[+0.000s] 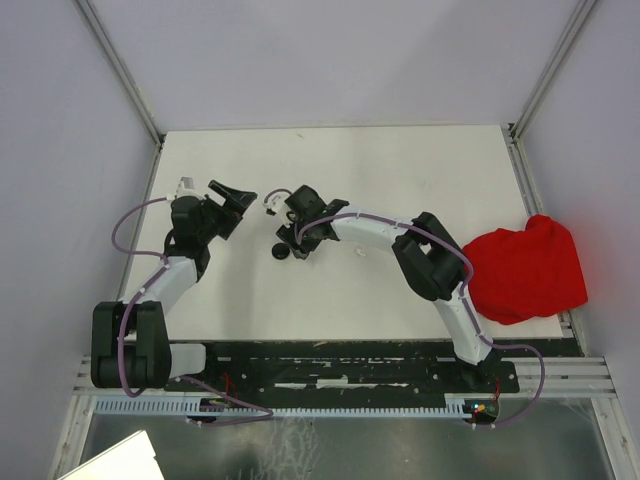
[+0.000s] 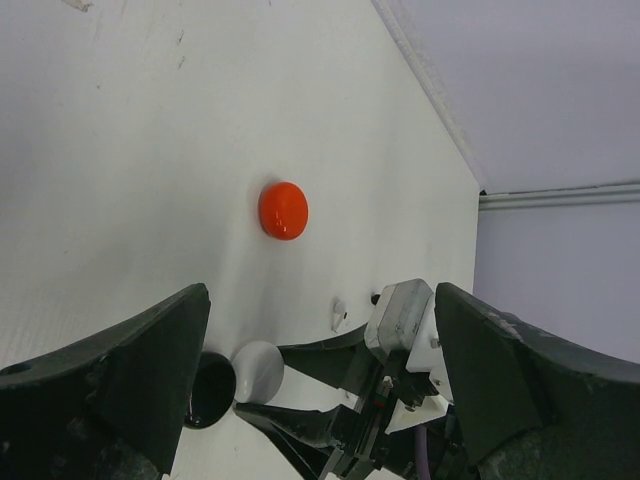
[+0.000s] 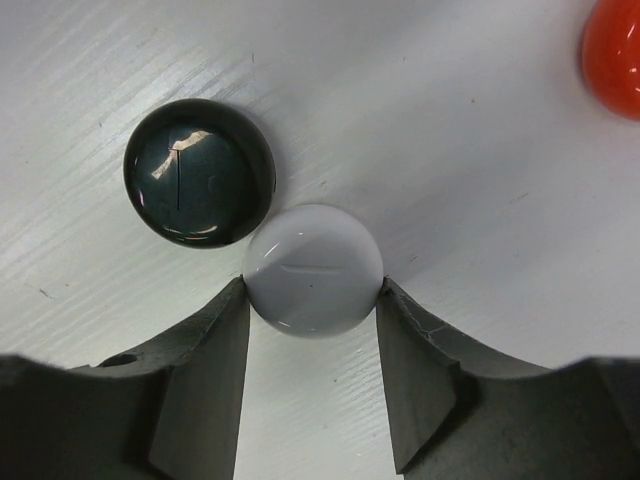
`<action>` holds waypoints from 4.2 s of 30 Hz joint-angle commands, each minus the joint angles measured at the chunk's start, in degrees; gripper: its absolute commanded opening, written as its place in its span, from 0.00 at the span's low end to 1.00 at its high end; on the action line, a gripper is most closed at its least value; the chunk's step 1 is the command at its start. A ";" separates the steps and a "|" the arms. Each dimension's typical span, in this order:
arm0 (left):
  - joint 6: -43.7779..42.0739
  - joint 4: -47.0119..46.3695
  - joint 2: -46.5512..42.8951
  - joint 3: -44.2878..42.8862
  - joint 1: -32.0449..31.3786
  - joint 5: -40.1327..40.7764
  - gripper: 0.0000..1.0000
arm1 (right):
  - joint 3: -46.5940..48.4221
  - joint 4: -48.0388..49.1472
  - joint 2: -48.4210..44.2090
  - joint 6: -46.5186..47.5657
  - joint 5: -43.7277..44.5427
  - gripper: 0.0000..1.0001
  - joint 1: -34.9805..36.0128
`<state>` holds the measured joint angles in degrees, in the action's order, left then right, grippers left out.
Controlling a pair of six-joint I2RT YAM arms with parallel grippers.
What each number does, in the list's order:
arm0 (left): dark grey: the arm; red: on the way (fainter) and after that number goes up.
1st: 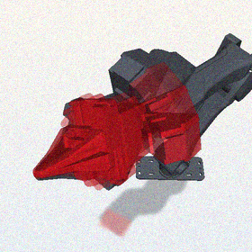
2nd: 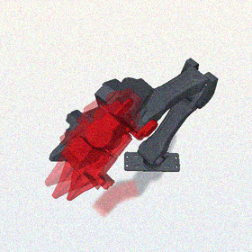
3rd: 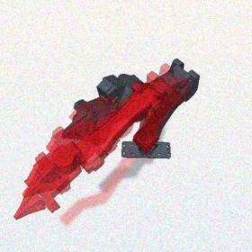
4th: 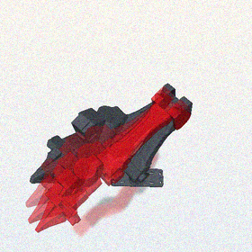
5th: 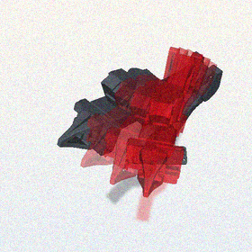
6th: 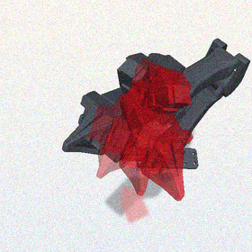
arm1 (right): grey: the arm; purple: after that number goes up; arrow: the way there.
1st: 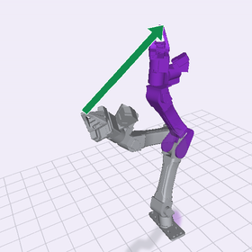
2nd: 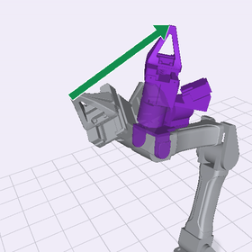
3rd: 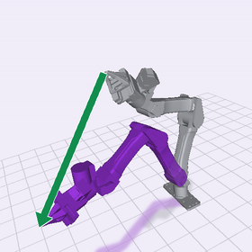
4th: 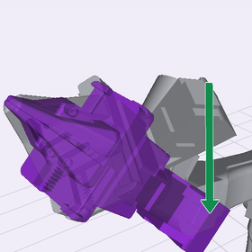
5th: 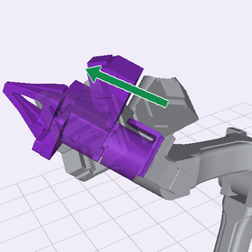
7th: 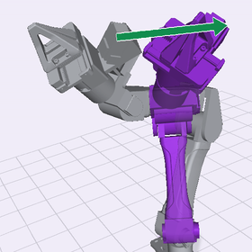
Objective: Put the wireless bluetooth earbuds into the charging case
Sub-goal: Pick up the charging case at the center of the board, then open the charging case.
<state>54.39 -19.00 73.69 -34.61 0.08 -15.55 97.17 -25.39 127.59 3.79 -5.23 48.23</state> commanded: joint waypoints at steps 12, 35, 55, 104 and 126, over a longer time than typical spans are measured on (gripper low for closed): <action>0.27 -7.36 4.88 -2.90 -0.02 -13.82 0.93 | -18.22 18.63 -18.18 -1.84 -5.37 0.36 -7.61; -2.75 -11.84 23.42 -12.93 -17.58 -27.77 0.81 | -34.02 20.10 -33.58 6.08 -15.86 0.34 -11.77; -4.97 -12.84 25.16 -12.15 -20.85 -31.04 0.66 | -33.67 19.87 -33.98 6.25 -16.95 0.34 -12.32; -2.71 -17.52 26.86 -11.77 -21.83 -30.85 0.35 | -33.78 19.94 -34.16 6.32 -17.88 0.33 -12.31; 0.53 -22.20 26.27 -10.70 -21.85 -29.45 0.03 | -38.24 25.70 -47.34 -7.65 -1.58 1.00 -18.60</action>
<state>53.15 -36.99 100.73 -45.36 -21.52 -45.12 58.57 -3.84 85.89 2.48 -16.93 31.20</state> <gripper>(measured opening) 0.316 0.995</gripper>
